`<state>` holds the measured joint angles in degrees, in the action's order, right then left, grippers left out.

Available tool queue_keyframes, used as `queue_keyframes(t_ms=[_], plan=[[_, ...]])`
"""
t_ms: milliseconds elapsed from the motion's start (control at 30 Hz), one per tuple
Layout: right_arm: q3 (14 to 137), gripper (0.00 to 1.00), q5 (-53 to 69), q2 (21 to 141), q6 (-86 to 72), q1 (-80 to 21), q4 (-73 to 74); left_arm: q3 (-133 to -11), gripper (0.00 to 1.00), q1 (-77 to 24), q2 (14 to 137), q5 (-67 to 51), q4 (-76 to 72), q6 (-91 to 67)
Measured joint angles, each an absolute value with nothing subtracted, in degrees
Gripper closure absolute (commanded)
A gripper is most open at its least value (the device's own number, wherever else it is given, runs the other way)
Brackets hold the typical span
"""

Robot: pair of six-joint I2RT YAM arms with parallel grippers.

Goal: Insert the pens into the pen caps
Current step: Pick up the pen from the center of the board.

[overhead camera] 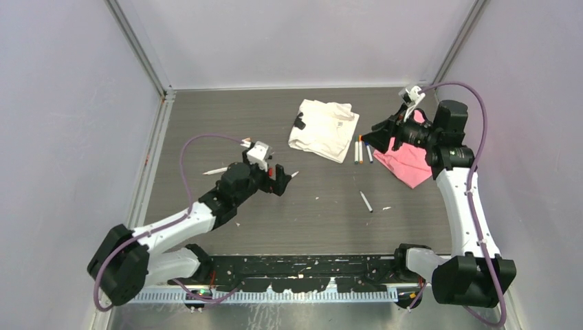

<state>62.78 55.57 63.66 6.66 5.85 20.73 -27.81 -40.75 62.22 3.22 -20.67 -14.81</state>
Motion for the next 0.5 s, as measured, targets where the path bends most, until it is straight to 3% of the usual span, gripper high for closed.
queue_keyframes(t_ms=[500], plan=[[56.05,0.36,62.22,64.62,6.15,5.85,19.73,-52.12,0.16,-40.75,91.64,-1.02,-1.58,-11.35]])
